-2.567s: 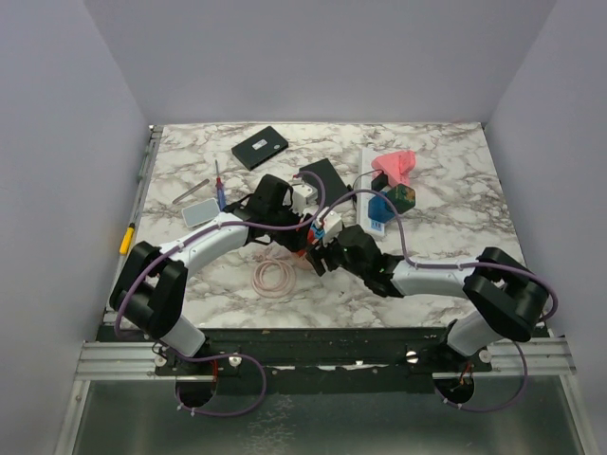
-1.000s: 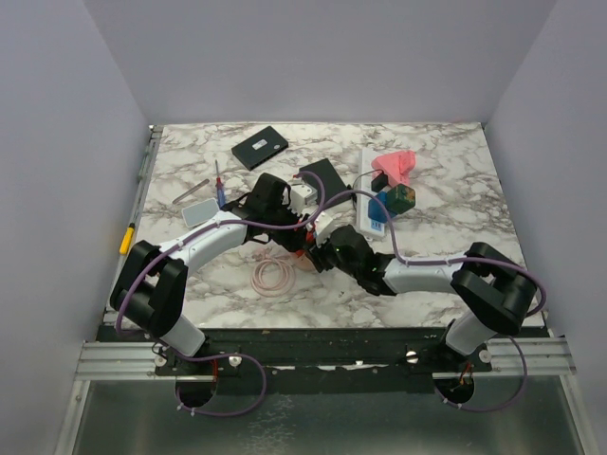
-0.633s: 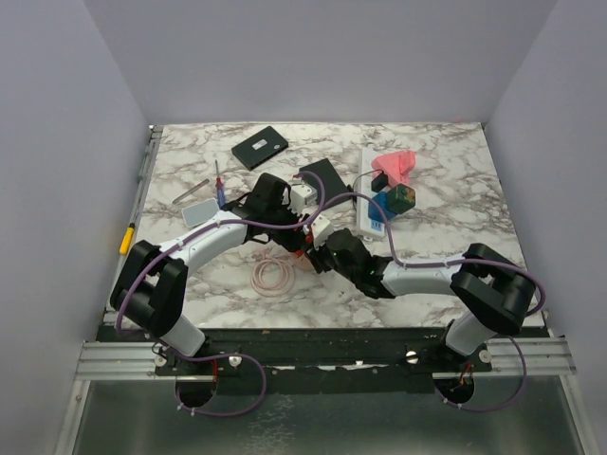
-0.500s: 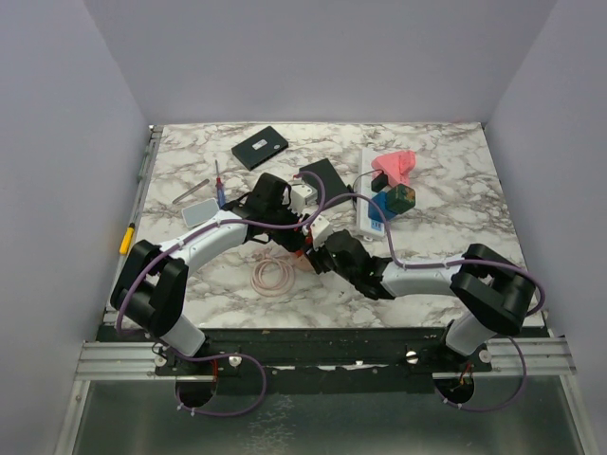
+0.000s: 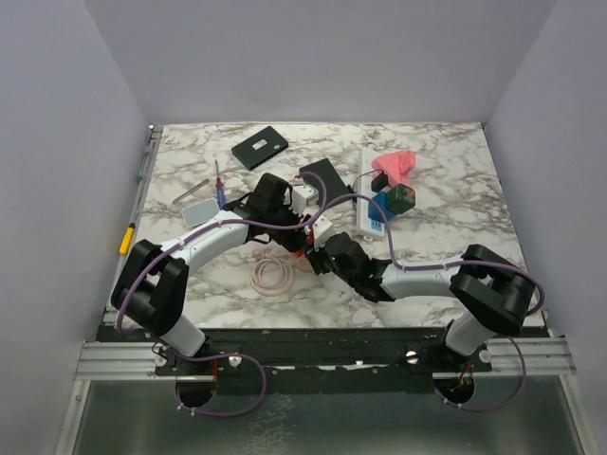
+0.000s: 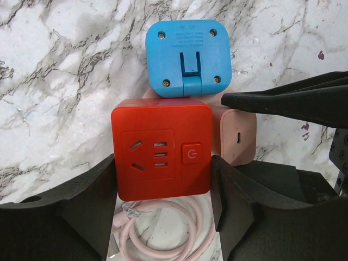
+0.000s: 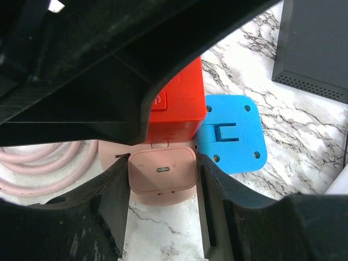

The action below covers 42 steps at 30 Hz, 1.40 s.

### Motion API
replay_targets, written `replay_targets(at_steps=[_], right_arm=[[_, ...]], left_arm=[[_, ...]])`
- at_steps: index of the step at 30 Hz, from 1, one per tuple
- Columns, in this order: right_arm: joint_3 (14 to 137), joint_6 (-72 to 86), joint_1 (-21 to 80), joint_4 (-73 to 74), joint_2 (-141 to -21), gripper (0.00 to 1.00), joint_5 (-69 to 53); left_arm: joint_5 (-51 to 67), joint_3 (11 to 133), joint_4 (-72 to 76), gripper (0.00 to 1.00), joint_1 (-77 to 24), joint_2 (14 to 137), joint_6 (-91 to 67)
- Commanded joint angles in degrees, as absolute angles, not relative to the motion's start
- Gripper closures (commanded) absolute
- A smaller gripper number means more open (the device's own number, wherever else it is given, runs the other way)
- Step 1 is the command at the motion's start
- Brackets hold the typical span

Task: Pull the plug off the socket
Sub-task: Remove the plug from the socket.

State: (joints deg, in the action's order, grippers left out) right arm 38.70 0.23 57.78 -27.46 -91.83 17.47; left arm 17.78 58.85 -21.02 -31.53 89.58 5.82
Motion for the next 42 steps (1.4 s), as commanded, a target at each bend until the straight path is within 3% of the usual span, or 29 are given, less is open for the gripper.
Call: replay_targets(at_steps=[1, 14, 29, 42], right_arm=[[37.81, 3.65, 59.37, -29.08, -90.88, 0.99, 17.46], [36.33, 8.44, 52.54, -28.29, -88.75, 0.99, 9.99], [38.34, 5.84, 52.36, -25.84, -90.55, 0.99, 8.40], [38.34, 0.58, 59.36, -28.03, -92.08, 0.99, 20.20]], left_arm=[[6.64, 57.92, -22.24, 0.83, -30.50, 92.50, 6.43], [6.15, 57.39, -22.21, 0.83, -30.50, 90.86, 6.64], [5.73, 57.74, -22.32, 0.83, -30.50, 91.90, 6.42], [4.94, 57.92, -22.56, 0.83, -30.46, 92.33, 6.42]])
